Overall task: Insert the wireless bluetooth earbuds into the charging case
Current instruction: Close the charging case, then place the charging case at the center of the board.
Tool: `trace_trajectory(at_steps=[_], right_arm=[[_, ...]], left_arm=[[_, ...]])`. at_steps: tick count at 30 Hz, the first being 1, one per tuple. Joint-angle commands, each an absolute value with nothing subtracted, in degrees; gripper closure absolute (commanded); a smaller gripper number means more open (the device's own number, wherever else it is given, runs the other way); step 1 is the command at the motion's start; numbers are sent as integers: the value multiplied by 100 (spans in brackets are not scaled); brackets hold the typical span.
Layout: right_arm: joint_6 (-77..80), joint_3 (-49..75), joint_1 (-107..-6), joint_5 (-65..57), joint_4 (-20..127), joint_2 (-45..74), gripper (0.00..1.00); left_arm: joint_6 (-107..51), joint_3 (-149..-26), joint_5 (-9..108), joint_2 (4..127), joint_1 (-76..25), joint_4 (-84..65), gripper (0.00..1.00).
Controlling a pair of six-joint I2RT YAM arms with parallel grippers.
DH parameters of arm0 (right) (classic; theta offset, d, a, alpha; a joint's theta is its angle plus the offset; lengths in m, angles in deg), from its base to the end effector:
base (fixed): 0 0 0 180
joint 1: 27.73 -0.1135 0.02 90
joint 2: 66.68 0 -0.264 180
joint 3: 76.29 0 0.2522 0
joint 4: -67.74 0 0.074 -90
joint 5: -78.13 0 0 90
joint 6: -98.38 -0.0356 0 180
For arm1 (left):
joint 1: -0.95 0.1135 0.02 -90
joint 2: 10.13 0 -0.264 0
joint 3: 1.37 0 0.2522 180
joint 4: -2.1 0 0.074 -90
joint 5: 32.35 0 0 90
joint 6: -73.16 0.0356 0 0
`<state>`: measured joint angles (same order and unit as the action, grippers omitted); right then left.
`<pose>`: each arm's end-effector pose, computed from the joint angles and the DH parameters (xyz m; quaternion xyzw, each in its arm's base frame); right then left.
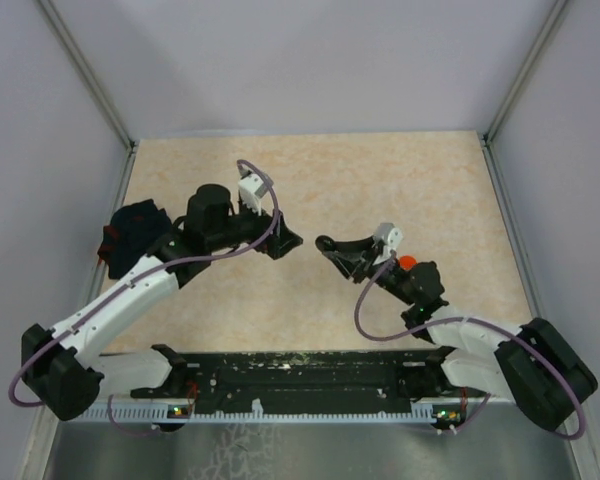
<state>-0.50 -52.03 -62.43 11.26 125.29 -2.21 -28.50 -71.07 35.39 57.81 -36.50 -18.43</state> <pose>0.1571 0.1258 0.2207 -0.2871 0.5297 0.4033 0.6888 0.2095 -0.1774 0.3315 0.2876 0.7525 -0.3802 0.4545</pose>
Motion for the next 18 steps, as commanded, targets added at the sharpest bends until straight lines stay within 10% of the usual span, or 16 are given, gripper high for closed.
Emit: trace_trajectory(at_steps=[1, 18], right_arm=[[-348, -4543, -6237, 312, 10066, -777, 100], [-1741, -3422, -4867, -400, 5991, -459, 100]], left_arm=[[-2403, -7301, 5431, 5428, -3487, -3057, 7], [-2037, -6239, 5908, 4565, -2240, -2999, 4]])
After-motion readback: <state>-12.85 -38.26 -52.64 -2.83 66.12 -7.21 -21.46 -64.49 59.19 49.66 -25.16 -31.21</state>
